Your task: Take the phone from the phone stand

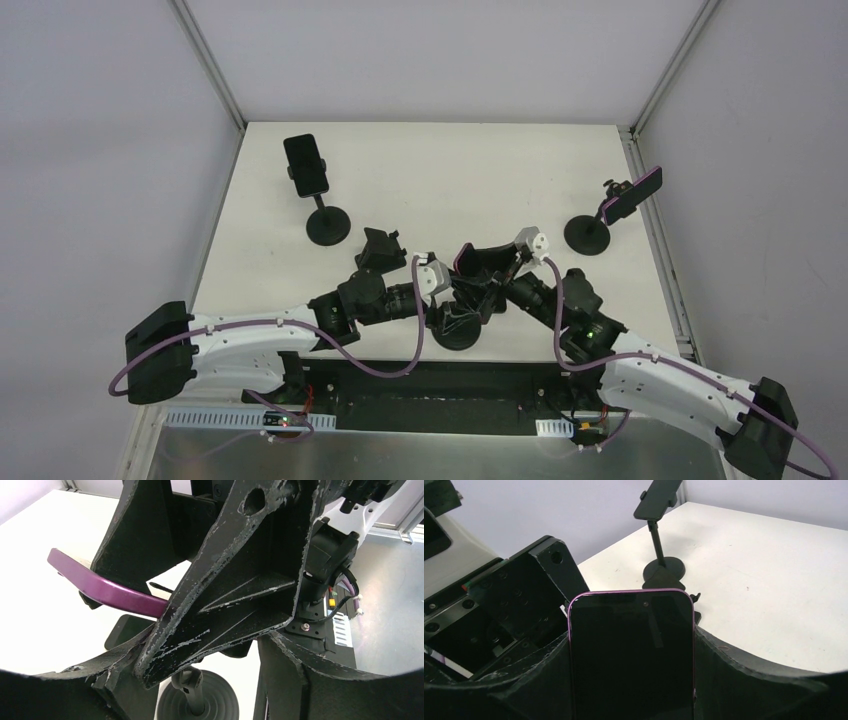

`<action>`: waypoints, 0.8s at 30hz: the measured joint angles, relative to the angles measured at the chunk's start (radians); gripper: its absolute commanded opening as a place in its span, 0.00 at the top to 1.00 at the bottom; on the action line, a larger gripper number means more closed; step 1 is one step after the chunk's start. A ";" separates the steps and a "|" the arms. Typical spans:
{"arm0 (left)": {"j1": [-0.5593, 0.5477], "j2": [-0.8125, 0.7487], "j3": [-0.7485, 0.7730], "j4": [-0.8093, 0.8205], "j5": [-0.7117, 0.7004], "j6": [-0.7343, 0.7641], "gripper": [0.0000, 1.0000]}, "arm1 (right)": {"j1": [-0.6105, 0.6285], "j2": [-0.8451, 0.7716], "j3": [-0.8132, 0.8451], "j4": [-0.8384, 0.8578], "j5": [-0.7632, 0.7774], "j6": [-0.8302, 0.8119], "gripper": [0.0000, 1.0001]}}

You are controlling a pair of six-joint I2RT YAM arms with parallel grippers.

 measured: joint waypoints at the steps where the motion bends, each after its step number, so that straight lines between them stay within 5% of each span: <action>1: 0.000 0.003 0.003 0.000 -0.002 -0.003 0.37 | 0.013 -0.004 -0.002 0.000 0.032 -0.001 1.00; 18: -0.021 0.009 0.013 0.005 -0.077 -0.060 0.34 | 0.107 -0.124 -0.052 -0.027 0.285 0.004 1.00; 24: -0.034 0.012 0.015 0.034 -0.132 -0.097 0.42 | 0.164 -0.127 -0.058 -0.014 0.434 0.005 1.00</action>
